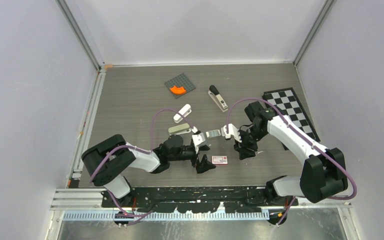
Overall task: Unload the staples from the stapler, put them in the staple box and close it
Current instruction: Close the staple box at the center of the board.
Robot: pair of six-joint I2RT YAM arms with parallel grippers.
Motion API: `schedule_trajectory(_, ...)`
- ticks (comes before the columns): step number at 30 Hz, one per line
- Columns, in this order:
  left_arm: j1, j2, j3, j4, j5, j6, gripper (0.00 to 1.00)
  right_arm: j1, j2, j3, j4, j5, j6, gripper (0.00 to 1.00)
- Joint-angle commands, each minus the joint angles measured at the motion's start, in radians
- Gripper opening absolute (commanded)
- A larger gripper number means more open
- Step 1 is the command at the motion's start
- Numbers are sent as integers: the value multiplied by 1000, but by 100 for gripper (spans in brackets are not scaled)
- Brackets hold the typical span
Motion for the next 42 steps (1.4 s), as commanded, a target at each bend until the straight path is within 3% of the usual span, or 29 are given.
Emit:
schedule_trajectory(1,18,-36,-38,95,-42,27,100,-3,-19,34,-21,-22,-24,51)
schedule_trajectory(8,92,-55,-104,199,-25,-76,100,-2,-18,35,-27,-22,-30,51)
schedule_trajectory(16,93,-6,-110,307,90,-21,99,-3,-16,35,-28,-22,-32,51)
schedule_trajectory(20,93,5,-85,284,107,29,99,-2,-16,35,-28,-20,-32,51)
schedule_trajectory(30,86,-3,-4,86,145,113,96,-4,-11,38,-33,-15,-33,52)
schedule_trajectory(36,87,-58,38,-57,80,124,96,-11,-18,42,-37,-17,-32,52)
schedule_trajectory(39,95,-127,76,-202,-13,105,97,-15,-20,45,-39,-19,-31,52)
schedule_trajectory(42,123,-215,168,-490,-86,75,98,-22,-28,51,-40,-18,-22,52)
